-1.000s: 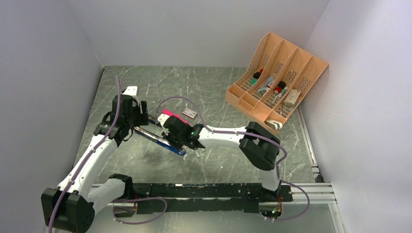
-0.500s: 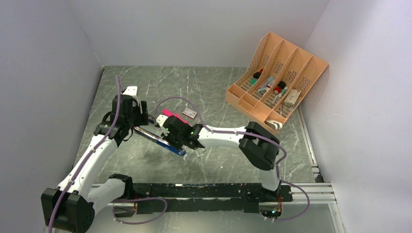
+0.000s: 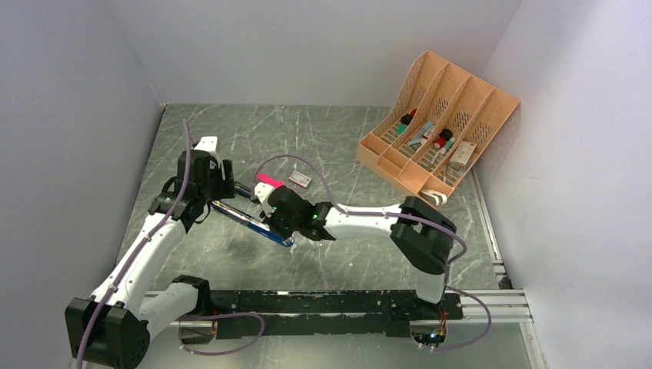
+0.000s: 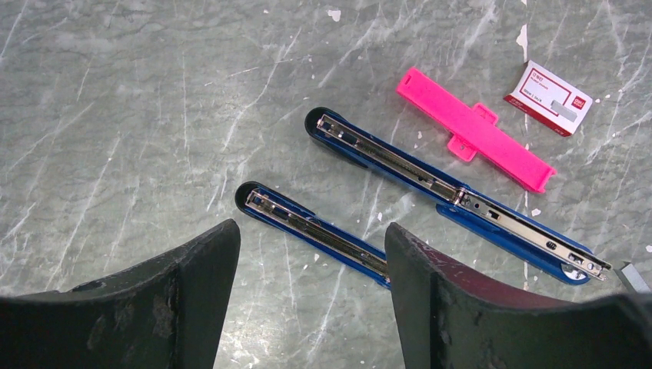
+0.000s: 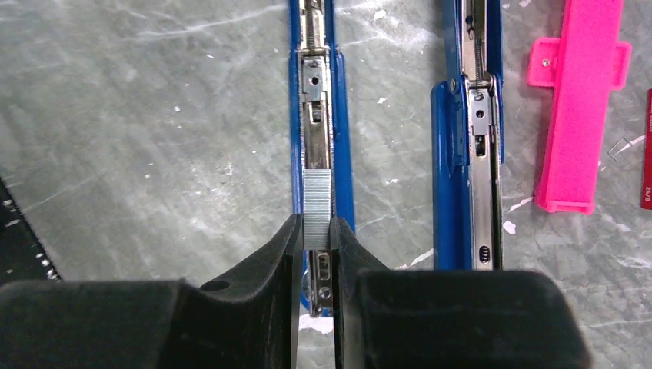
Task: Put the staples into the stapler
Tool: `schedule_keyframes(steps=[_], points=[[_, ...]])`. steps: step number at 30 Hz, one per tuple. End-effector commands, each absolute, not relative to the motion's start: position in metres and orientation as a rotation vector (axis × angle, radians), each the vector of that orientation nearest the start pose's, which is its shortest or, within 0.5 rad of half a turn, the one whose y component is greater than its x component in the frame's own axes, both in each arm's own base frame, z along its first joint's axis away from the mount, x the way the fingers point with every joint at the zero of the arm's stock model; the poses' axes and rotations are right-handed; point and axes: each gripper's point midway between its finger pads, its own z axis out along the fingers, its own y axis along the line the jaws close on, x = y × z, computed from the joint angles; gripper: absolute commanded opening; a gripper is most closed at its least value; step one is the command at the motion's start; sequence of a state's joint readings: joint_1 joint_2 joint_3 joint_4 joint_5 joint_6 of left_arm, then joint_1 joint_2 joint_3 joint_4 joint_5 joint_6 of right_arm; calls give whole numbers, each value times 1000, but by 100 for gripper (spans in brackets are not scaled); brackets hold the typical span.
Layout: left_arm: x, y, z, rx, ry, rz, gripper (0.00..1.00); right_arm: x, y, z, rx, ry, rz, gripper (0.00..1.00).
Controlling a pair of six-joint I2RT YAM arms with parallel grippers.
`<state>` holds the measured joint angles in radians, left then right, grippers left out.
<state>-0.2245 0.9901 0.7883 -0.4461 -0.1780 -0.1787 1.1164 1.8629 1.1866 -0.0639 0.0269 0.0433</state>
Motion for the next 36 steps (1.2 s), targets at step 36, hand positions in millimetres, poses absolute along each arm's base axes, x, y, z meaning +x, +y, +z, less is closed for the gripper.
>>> schedule_keyframes(steps=[36], points=[[300, -47, 171, -26, 2169, -35, 73, 130, 461, -4, -1515, 1714, 915, 29]])
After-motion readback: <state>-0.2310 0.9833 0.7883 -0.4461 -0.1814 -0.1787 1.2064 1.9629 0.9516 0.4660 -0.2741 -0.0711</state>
